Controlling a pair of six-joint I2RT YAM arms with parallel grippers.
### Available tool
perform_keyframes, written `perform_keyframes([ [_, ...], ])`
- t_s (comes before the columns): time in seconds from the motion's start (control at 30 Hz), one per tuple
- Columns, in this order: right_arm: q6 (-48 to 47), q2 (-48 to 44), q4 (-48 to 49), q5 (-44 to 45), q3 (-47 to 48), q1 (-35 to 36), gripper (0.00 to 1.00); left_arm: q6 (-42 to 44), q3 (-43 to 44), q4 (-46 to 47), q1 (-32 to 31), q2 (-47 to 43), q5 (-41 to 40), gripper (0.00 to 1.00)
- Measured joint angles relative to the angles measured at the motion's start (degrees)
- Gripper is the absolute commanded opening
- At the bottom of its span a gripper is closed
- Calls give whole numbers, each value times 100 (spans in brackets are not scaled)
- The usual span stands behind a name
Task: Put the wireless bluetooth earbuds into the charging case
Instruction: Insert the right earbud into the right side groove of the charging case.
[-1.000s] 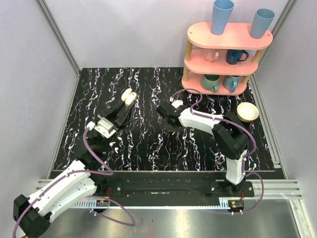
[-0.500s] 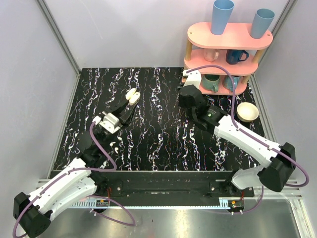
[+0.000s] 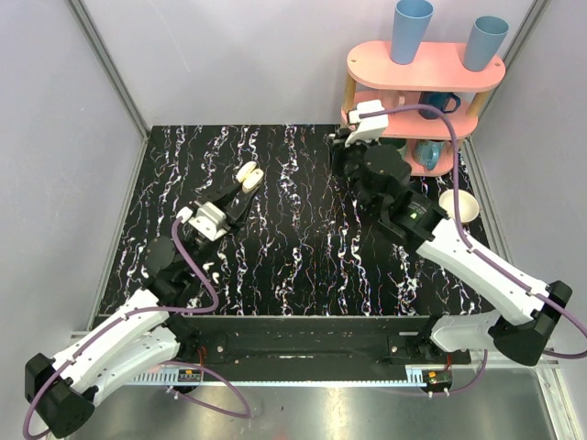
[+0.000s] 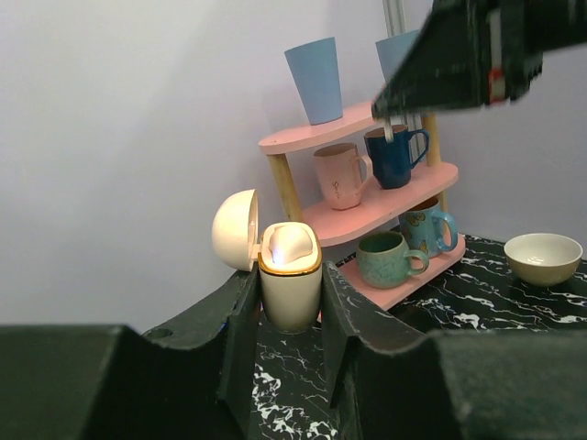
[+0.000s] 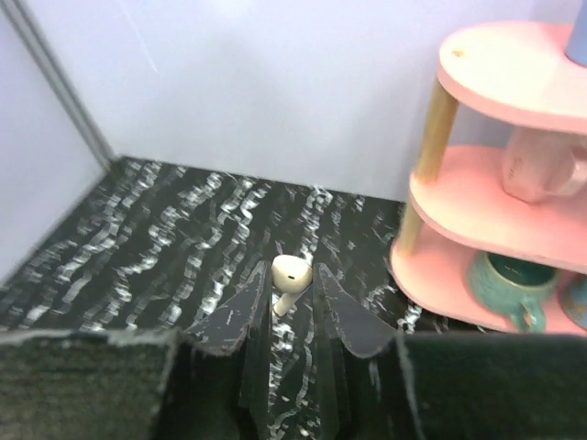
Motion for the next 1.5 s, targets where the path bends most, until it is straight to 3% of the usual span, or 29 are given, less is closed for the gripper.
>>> perform_keyframes([
  [0.23, 557, -131, -74, -905, 564, 0, 11, -85, 2, -24, 0, 140, 2, 0],
  [0.63, 682, -186, 37, -2352, 227, 120, 10, -295, 184, 11, 0, 448, 20, 0],
  [0.97, 125, -114, 199, -2699, 234, 433, 10, -404, 358, -133, 0, 555, 26, 0],
  [1.5, -789, 245, 468, -2358, 260, 748, 7, -844, 726, -608, 0, 634, 42, 0],
])
